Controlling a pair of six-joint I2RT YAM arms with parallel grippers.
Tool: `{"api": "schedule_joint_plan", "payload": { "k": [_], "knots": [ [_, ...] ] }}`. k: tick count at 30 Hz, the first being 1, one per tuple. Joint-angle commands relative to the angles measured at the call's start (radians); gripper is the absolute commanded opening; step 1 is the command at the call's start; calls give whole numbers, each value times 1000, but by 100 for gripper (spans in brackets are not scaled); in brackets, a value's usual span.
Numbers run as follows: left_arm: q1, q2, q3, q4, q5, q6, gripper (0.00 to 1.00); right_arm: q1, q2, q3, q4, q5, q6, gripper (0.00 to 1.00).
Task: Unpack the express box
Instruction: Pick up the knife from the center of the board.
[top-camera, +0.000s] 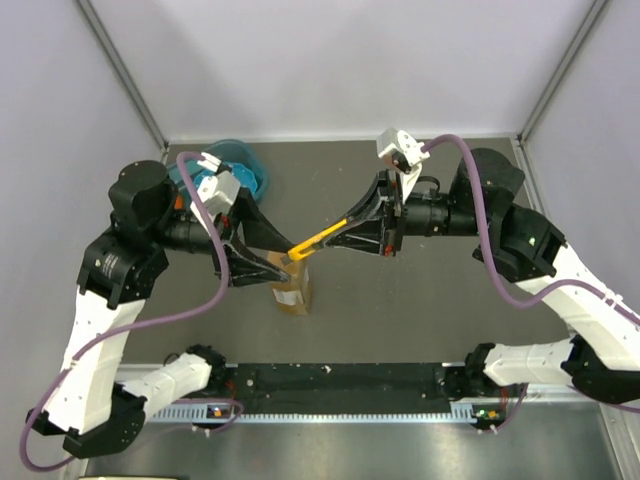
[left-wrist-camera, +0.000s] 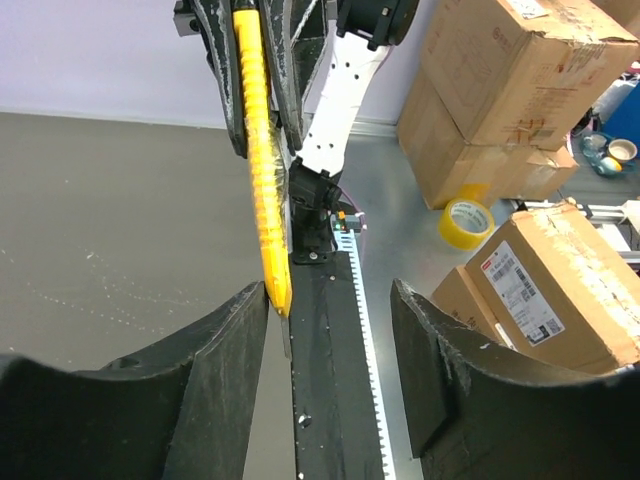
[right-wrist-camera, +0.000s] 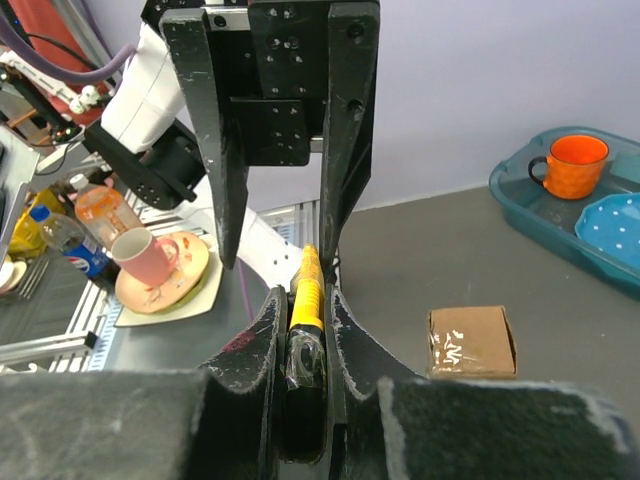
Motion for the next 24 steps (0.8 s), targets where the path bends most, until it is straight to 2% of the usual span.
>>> {"api": "schedule_joint_plan", "payload": {
  "k": [1, 3, 7, 8, 10, 12, 18, 19, 21, 22, 23, 24],
  "knots": [
    [-12, -6, -28, 15, -8, -8, 55, 0, 4, 57, 18, 3, -17, 0],
    [-16, -1, -35, 15, -23, -6, 52, 1, 7, 60, 18, -1, -14, 0],
    [-27, 11, -26, 18, -63, -6, 33, 0, 10, 61, 18, -15, -12, 0],
    [-29, 14, -25, 21, -66, -6, 24, 0, 10, 60, 18, -17, -12, 0],
    [-39, 23, -16, 20, -72, -8, 15, 0, 10, 60, 20, -15, -10, 0],
    [-45, 26, -12, 20, -74, -6, 1, 0, 8, 60, 21, -17, -14, 0],
    [-56, 23, -23, 49, -52, -8, 0, 0, 8, 60, 24, -15, -17, 0],
    [-56, 19, -31, 85, -46, -55, 0, -2, 7, 55, 27, -14, -15, 10],
    [-56, 9, -55, 138, -42, -92, 0, 0, 2, 40, 50, -15, -7, 37],
    [-56, 0, -63, 164, -43, -135, 0, 0, -1, 32, 61, -17, -4, 61],
    [-56, -3, -80, 217, -43, -152, 0, 0, -5, 16, 67, -15, 5, 69],
    [-56, -11, -89, 239, -42, -166, 0, 0, -9, 8, 82, -15, 8, 72]
  ]
}}
